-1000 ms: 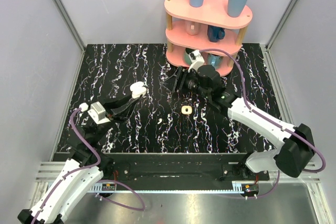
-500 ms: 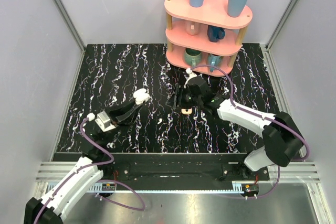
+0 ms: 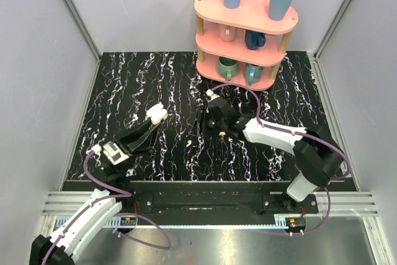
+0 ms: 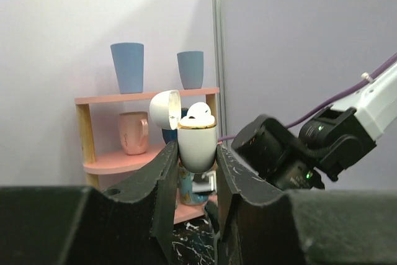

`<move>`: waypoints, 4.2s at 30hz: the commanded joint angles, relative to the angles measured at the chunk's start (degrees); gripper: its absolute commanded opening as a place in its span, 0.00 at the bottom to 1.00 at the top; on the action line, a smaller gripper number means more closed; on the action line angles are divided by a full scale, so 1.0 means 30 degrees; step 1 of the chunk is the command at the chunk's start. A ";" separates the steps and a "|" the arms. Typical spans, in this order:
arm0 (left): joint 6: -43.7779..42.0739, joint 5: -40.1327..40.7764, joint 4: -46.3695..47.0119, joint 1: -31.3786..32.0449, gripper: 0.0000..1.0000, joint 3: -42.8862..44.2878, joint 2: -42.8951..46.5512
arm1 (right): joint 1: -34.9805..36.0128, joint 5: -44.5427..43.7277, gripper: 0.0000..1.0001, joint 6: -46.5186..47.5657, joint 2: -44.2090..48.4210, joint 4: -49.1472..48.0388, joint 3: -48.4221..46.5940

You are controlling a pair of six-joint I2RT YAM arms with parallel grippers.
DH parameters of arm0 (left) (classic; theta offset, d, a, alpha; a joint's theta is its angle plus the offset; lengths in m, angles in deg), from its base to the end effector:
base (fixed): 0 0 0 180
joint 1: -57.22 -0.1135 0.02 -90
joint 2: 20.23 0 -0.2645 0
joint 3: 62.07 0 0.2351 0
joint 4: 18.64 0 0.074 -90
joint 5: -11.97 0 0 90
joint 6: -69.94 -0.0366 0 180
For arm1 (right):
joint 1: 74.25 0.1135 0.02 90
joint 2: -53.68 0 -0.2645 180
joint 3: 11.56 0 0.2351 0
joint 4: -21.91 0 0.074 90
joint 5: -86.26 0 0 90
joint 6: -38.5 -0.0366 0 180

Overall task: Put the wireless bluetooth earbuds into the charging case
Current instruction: Pick up the left earbud from the center of the board, then place the left earbud at the center of the board, then move the left earbud to the center of the board.

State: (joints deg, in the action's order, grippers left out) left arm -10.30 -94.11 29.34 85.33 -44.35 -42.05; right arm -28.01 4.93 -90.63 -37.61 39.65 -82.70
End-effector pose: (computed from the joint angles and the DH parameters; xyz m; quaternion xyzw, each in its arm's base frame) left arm 0.0725 -0.0502 0.2707 0.1889 0.3624 -0.3475 0.8440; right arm 0.2268 0.2448 0.2293 -0.0887 0.8920 0.3469 0.2759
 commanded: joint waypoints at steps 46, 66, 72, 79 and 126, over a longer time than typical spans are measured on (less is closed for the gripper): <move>0.0321 0.1345 -0.0852 -0.0057 0.00 -0.0189 0.1796 | 0.3484 -0.7225 0.36 0.0886 -0.7775 0.6483 -0.7523; 0.0556 0.1345 -0.2109 -0.0056 0.00 0.0601 0.1679 | 0.3601 -0.8572 0.10 0.4720 -0.0693 0.1717 -0.3428; 0.0673 0.0642 -0.3313 -0.0086 0.00 0.1539 0.1416 | 0.3630 -0.7813 0.11 0.9231 0.5901 -0.4997 0.1000; 0.0527 0.0816 -0.4042 -0.0086 0.00 0.1979 0.1941 | 0.3630 -0.6494 0.13 1.2956 0.5856 -0.2322 -0.0488; 0.0175 0.1579 -0.4601 -0.0086 0.00 0.2096 0.2059 | 0.4039 -0.5761 0.25 0.4699 0.1750 -0.5916 0.5196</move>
State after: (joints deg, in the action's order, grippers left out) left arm -9.06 -90.81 14.13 85.33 -39.52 -37.40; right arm -17.32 -7.35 -77.78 -29.80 7.11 -63.60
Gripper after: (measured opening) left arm 0.310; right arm 0.278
